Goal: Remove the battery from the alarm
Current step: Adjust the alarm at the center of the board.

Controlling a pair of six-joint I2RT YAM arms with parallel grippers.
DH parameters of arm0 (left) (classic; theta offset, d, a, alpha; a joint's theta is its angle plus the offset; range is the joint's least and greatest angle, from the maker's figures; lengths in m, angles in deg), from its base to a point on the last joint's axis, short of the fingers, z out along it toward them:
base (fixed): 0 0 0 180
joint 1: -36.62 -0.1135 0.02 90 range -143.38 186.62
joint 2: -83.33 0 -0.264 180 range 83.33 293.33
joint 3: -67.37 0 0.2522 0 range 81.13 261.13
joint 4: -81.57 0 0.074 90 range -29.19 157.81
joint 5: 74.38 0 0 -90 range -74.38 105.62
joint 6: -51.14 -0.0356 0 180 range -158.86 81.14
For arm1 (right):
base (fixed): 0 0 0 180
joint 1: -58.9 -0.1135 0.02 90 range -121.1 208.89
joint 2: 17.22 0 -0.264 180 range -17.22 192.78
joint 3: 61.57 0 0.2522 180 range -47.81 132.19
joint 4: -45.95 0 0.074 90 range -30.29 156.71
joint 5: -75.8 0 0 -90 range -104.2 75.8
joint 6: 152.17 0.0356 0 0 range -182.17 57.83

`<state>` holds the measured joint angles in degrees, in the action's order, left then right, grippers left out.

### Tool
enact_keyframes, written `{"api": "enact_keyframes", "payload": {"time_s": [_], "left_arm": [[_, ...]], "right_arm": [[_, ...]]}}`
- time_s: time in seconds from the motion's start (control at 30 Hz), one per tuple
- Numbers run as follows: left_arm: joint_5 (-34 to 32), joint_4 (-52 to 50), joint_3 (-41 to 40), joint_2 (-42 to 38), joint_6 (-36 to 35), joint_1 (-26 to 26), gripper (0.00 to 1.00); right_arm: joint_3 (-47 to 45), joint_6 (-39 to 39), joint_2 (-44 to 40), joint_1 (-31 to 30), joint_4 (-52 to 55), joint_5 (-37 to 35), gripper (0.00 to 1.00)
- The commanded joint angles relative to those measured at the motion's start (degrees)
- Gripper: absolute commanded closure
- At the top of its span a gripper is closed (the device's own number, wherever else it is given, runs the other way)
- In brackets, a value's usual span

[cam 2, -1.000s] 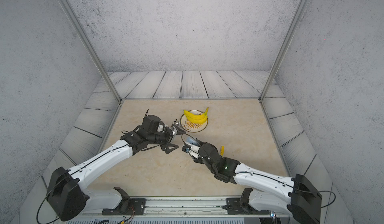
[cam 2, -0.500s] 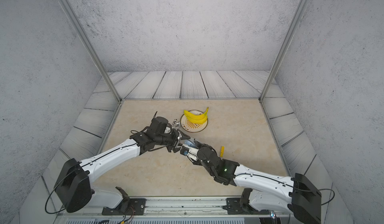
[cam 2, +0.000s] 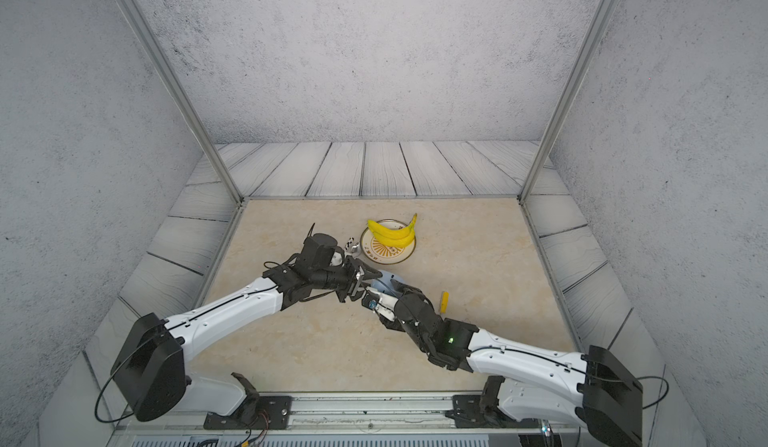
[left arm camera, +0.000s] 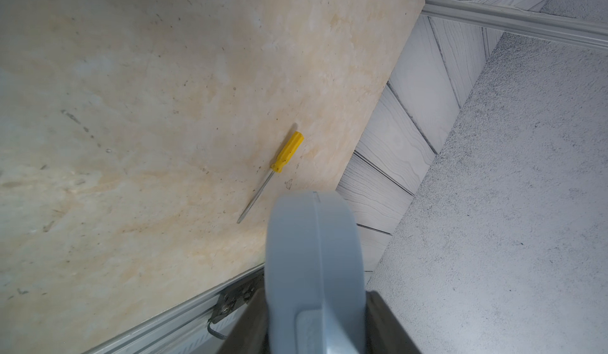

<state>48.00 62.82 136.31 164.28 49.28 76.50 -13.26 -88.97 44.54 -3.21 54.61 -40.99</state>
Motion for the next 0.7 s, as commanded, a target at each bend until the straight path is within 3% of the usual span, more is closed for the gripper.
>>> {"api": "enact_keyframes", "payload": {"time_s": [0.0, 0.17, 0.27, 0.43, 0.53, 0.67], "left_arm": [[-0.78, 4.66, -1.26, 0.17, -4.31, -0.70, 0.74], [-1.09, 12.14, -5.28, 0.26, -9.68, -3.05, 0.79], [-1.05, 17.63, -9.02, 0.27, -14.92, -4.55, 0.82], [0.80, 26.45, -16.03, 0.35, -23.23, -6.36, 0.85], [2.43, 30.86, -19.65, 0.69, -26.06, -7.04, 0.86], [5.10, 37.20, -23.02, 2.39, -27.85, -7.51, 0.86]], "right_arm": [[0.08, 3.31, -0.24, 0.23, 1.65, 2.88, 0.29], [0.68, 9.57, -1.22, 0.94, 5.88, 7.42, 0.16], [1.29, 17.76, -3.82, 4.32, 9.03, 16.38, 0.08], [0.43, 37.36, -5.77, 16.67, 8.79, 36.48, 0.06], [-1.06, 48.32, -5.32, 23.64, 5.70, 45.07, 0.06], [-4.25, 61.77, -3.83, 28.86, -2.19, 51.52, 0.06]]}}
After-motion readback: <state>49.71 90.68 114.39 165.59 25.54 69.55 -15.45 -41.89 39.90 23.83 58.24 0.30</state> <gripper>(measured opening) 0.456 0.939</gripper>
